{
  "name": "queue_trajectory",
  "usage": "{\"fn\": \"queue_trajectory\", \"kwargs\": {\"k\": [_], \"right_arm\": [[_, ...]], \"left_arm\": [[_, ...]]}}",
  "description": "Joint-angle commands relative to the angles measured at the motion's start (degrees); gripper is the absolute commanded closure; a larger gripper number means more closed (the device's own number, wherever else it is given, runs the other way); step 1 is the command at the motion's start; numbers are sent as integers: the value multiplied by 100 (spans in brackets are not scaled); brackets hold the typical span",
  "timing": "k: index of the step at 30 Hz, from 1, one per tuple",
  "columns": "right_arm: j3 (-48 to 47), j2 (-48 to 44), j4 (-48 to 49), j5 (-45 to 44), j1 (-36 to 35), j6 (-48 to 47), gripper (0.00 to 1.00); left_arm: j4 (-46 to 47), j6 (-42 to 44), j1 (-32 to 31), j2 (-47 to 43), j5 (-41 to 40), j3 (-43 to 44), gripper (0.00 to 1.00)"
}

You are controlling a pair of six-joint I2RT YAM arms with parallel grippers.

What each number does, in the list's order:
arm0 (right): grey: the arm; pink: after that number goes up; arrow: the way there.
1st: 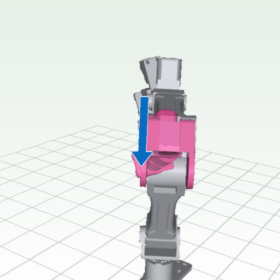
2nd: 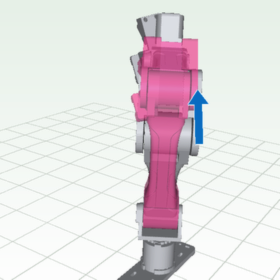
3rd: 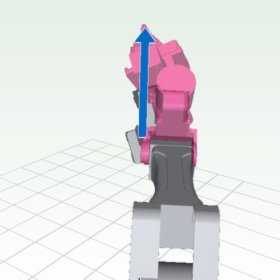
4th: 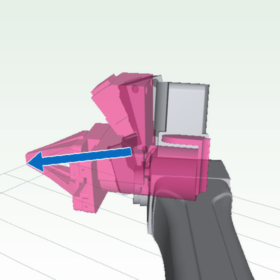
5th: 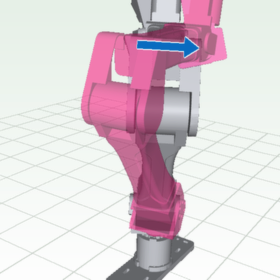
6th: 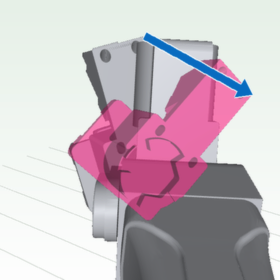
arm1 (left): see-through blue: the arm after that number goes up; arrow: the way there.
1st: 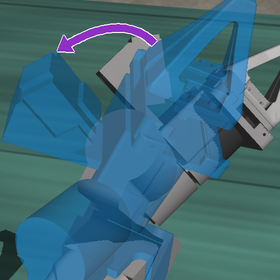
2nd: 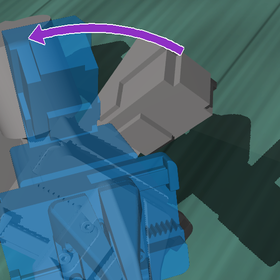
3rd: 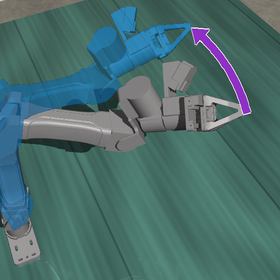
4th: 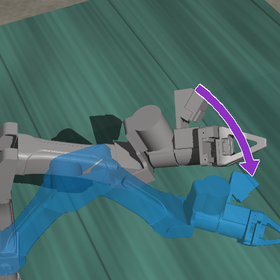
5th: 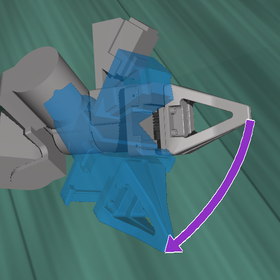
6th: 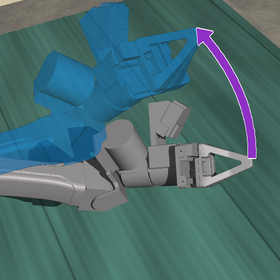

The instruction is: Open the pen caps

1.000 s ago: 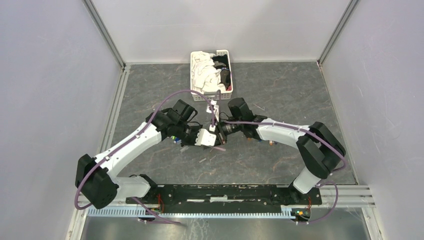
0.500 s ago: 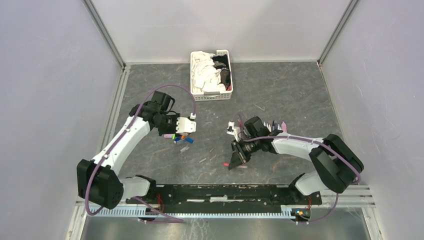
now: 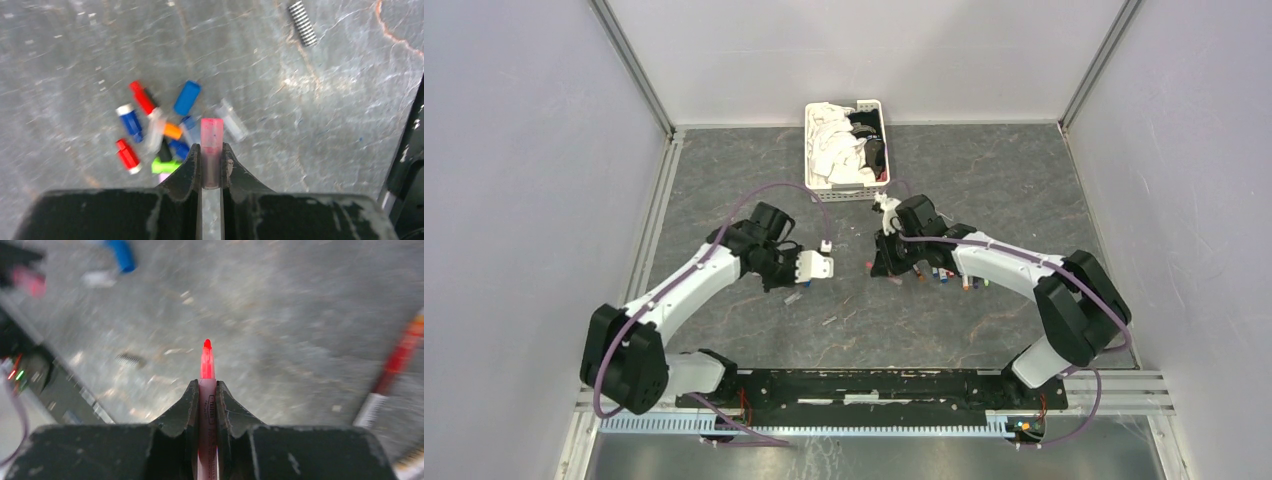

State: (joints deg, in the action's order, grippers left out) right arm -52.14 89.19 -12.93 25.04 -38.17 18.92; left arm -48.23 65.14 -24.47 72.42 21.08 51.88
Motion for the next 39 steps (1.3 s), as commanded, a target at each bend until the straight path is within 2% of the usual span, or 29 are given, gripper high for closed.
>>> {"fn": "queue_trajectory", "kwargs": {"k": [1, 6, 15, 16, 20, 22, 26, 29, 31, 32, 33, 39], "right_arm": [[-279, 259, 257, -2339, 27, 471, 100], [-288, 671, 660, -3200, 20, 552, 100], [-270, 1170, 806, -3716, 20, 576, 100], [-270, 1193, 788, -3759, 26, 570, 97], [-266, 1250, 687, -3848, 20, 523, 72], [-228, 1229, 662, -3838, 19, 493, 64], [-167, 1116, 660, -3761, 16, 479, 60], [-182, 961, 625, -3704, 23, 482, 58], [-217, 795, 563, -3691, 21, 464, 57], [-247, 681, 511, -3691, 24, 443, 55], [-261, 550, 474, -3691, 22, 414, 52], [12, -616, 252, -3955, 19, 181, 17]], "left_arm": [[1101, -1051, -358, 354, -140, -372, 96], [1619, -1358, -397, 815, -493, -383, 96], [1825, -1494, -452, 1386, -676, -320, 86], [1849, -1523, -461, 1422, -693, -312, 84], [1880, -1647, -462, 1445, -698, -261, 66], [1869, -1696, -465, 1374, -678, -213, 59], [1609, -1812, -462, 1185, -556, 38, 53], [1368, -1925, -471, 1013, -391, 353, 42], [1212, -2022, -462, 809, -324, 574, 38], [1127, -2067, -462, 714, -302, 710, 13], [1041, -2139, -462, 613, -305, 857, 2], [631, -2497, -321, -119, -863, 1932, 0]]}}
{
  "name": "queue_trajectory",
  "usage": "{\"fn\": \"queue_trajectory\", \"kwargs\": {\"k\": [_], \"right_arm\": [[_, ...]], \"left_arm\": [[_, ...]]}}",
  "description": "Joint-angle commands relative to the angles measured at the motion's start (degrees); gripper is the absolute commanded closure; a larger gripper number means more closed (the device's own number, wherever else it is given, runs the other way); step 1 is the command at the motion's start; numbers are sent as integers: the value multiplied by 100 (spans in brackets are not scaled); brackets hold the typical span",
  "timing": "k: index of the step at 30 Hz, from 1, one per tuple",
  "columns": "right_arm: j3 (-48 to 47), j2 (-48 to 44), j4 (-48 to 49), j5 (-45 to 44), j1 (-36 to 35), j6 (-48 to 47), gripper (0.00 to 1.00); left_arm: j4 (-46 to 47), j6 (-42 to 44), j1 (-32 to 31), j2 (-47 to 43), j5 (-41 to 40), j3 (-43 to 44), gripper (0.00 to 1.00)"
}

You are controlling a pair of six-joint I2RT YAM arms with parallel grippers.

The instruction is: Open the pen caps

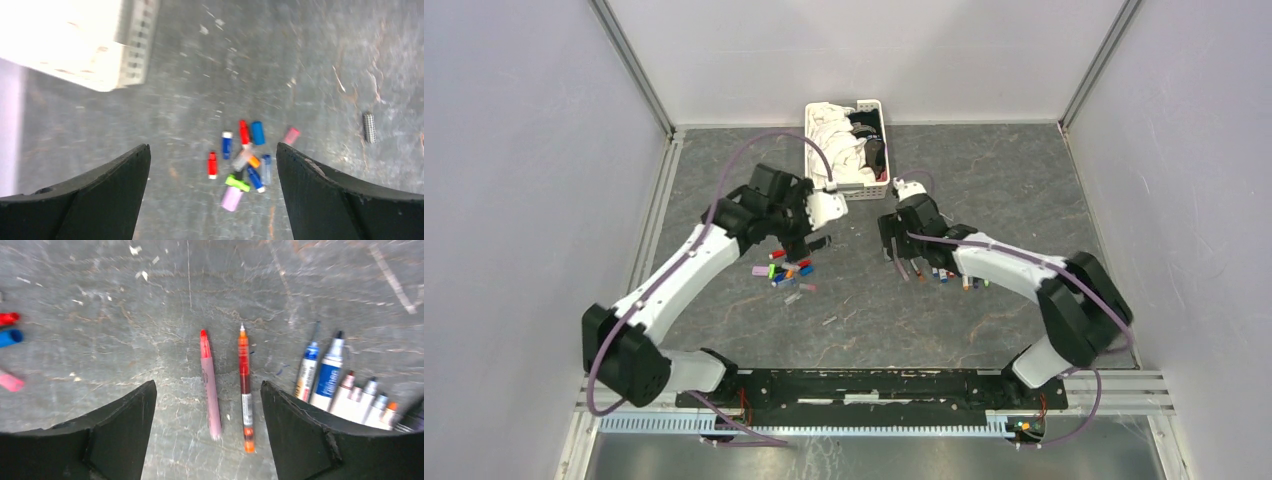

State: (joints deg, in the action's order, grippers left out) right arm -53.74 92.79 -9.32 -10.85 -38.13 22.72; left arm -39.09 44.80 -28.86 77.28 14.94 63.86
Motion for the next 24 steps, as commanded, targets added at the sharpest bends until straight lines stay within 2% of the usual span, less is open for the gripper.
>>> {"fn": "queue_trajectory", "kwargs": {"k": [1, 4, 8, 11, 13, 16, 19, 21, 24], "right_arm": [[274, -1255, -111, -496, 17, -275, 12], [719, -2031, -87, -1216, 21, -556, 5], [1258, -2948, 49, -2377, 90, -810, 2], [1820, -3423, 420, -3864, 206, -910, 2], [2655, -3822, 1380, -4805, 307, -1310, 2], [3990, -4384, 3465, -5453, 491, -2483, 2], [4921, -4760, 5051, -5495, 703, -3166, 2], [5280, -4812, 5627, -5508, 874, -3067, 2], [5642, -4424, 6324, -5476, 1239, -2972, 2]], "left_arm": [[-280, -451, 247, -728, -237, 838, 0], [328, -906, 704, -1169, -553, 583, 0], [735, -1306, 1437, -1421, -22, -156, 0], [1040, -1763, 1774, -1174, 139, -466, 0], [1537, -2110, 1937, -1095, 131, -773, 0], [2979, -2619, 2129, -1413, -112, -1865, 0], [4107, -2934, 2186, -1504, -275, -2599, 0], [4510, -3181, 2239, -1285, -285, -2805, 0], [5280, -3605, 2384, -1023, -262, -3137, 0]]}}
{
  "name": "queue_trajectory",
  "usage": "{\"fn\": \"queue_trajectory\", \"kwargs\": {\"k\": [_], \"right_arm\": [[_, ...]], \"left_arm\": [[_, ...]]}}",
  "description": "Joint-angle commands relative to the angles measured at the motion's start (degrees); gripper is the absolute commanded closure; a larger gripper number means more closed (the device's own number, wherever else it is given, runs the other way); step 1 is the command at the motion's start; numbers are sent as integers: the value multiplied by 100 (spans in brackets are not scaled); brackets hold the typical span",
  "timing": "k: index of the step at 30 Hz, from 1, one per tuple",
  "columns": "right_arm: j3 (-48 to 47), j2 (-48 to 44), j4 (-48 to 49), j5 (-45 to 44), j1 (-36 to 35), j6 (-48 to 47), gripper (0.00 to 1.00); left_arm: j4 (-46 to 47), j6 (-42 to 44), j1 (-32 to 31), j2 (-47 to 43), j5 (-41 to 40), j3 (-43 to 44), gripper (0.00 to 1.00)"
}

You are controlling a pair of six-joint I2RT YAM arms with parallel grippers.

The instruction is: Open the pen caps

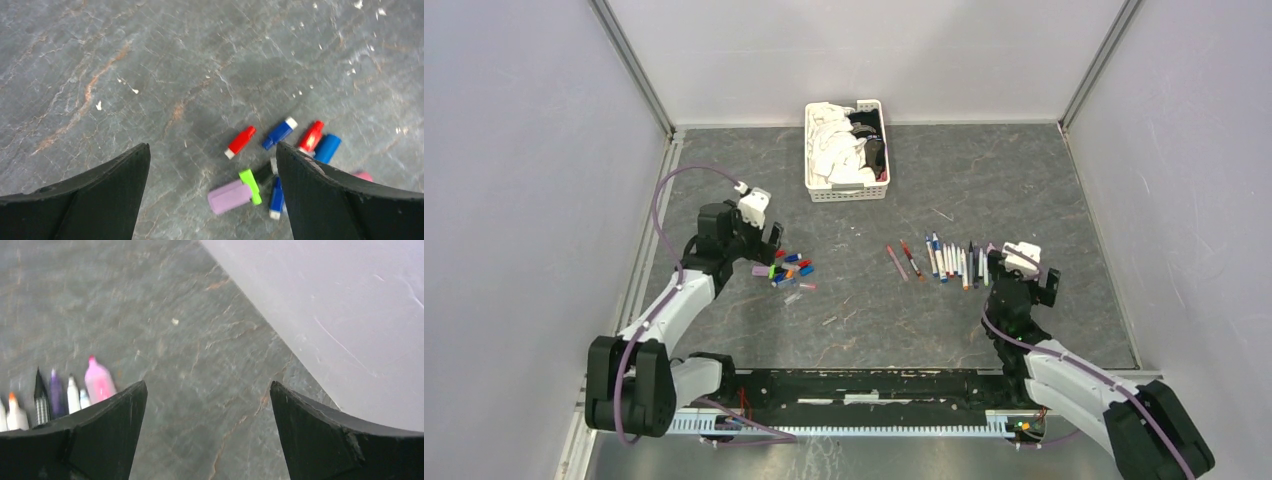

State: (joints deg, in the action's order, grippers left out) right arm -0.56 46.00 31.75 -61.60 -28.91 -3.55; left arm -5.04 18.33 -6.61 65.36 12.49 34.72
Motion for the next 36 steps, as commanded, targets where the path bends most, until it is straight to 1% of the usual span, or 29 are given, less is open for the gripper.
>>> {"fn": "queue_trajectory", "kwargs": {"k": [1, 4, 6, 11, 17, 19, 21, 23, 24, 25, 26, 27, 28, 29, 30, 31, 32, 34, 36], "right_arm": [[384, 510, 2502, -402, 412, -389, 2], [546, 1216, 3320, -382, 607, -450, 2], [574, 1583, 3605, -258, 720, -404, 2], [584, 2188, 3926, 42, 949, -243, 2], [451, 2636, 4350, 386, 1051, -505, 2], [449, 2795, 4524, 474, 1082, -549, 2], [441, 3011, 4822, 530, 1099, -666, 2], [379, 3065, 4732, 877, 1106, -804, 2], [370, 3072, 4708, 1213, 1117, -923, 2], [413, 3102, 4872, 1419, 1123, -1059, 2], [490, 3083, 5009, 1446, 1121, -1111, 2], [571, 3034, 5064, 1480, 1122, -1053, 2], [703, 2985, 5235, 1545, 1120, -1058, 2], [852, 2960, 5491, 1770, 1117, -1145, 2], [902, 2982, 5630, 1908, 1117, -1206, 2], [861, 3023, 5613, 1928, 1126, -1209, 2], [743, 3022, 5362, 1992, 1163, -1166, 2], [491, 2971, 4719, 2394, 1407, -969, 2], [364, 3014, 4379, 3250, 1915, -663, 2]], "left_arm": [[2191, -1107, 199, 231, 17, -353, 0], [2875, -1229, 230, 533, 42, -604, 0], [3152, -1231, 239, 781, 3, -659, 0], [4131, -1127, 287, 1257, -155, -989, 0], [5029, -1119, 331, 1771, -364, -1201, 0], [5127, -1186, 365, 1830, -371, -1194, 0], [5578, -1234, 394, 1895, -338, -1378, 0], [5689, -1307, 425, 1883, -376, -1455, 0], [5850, -1332, 435, 1881, -440, -1527, 0], [6092, -1380, 451, 1868, -475, -1659, 0], [6385, -1420, 475, 1874, -506, -1828, 0], [6851, -1445, 488, 1914, -577, -2061, 0], [7460, -1476, 488, 2128, -596, -2323, 0], [8401, -1524, 490, 2313, -623, -2622, 0], [8290, -1522, 487, 2286, -609, -2610, 0], [7834, -1509, 488, 2174, -676, -2477, 0], [7501, -1518, 486, 2155, -744, -2305, 0], [7592, -1599, 495, 2293, -817, -2238, 0], [7455, -1591, 501, 2232, -822, -2225, 0]]}}
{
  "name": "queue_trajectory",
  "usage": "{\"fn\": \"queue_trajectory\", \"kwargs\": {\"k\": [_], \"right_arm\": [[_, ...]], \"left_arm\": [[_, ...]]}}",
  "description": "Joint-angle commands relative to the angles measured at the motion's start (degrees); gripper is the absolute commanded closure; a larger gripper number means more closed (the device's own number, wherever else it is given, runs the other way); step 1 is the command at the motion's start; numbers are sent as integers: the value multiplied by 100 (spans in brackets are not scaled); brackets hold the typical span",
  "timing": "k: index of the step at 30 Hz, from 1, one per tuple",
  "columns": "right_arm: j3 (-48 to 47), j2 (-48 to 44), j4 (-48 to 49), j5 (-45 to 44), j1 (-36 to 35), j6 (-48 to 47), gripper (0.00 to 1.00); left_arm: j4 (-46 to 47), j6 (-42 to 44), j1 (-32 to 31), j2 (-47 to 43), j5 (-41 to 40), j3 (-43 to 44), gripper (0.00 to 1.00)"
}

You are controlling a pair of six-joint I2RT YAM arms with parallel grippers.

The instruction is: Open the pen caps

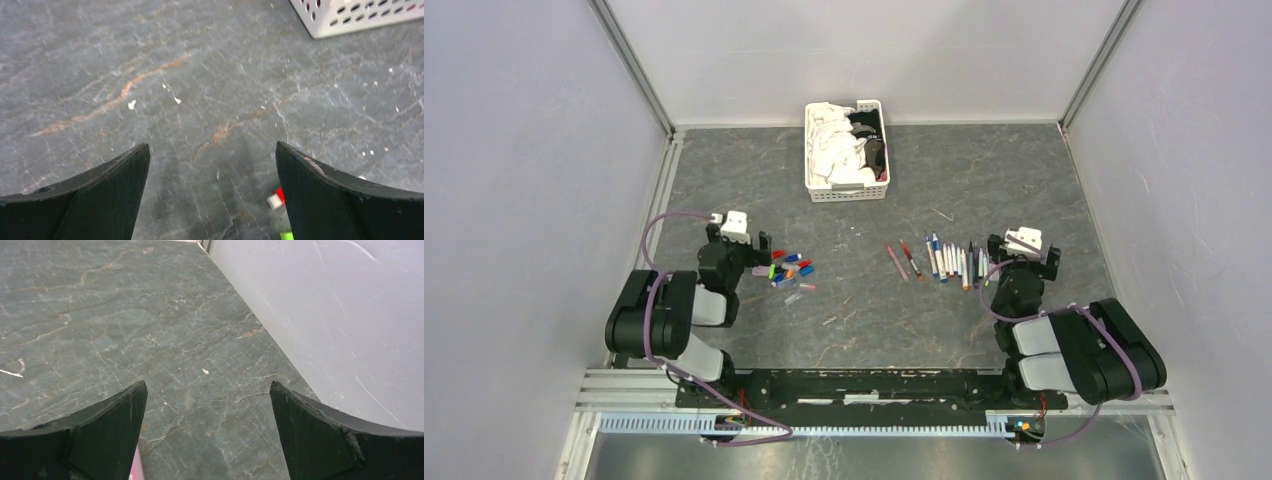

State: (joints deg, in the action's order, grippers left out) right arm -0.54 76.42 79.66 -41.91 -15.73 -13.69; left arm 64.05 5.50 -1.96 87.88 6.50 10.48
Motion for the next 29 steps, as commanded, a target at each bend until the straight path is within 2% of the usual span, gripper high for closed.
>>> {"fn": "queue_trajectory", "kwargs": {"k": [1, 2, 3, 5, 7, 10, 29], "right_arm": [[513, -2, -339, 1711, 804, 524, 2], [869, 308, 856, 1749, 847, 387, 2], [924, 317, 1048, 1784, 835, 338, 2], [521, 110, -138, 1837, 841, 453, 2], [630, 239, 329, 1865, 859, 361, 2], [632, 178, 243, 1844, 858, 389, 2], [625, 162, 199, 1870, 856, 376, 2]], "left_arm": [[583, -316, 37, -13, -221, 193, 0], [615, -326, 37, 6, -220, 196, 0], [598, -334, 45, -1, -215, 199, 0], [570, -347, 59, -49, -211, 184, 0], [533, -431, 64, -31, -397, 227, 0], [239, -531, 66, -24, -849, 380, 0], [182, -532, 55, 18, -879, 435, 0]]}}
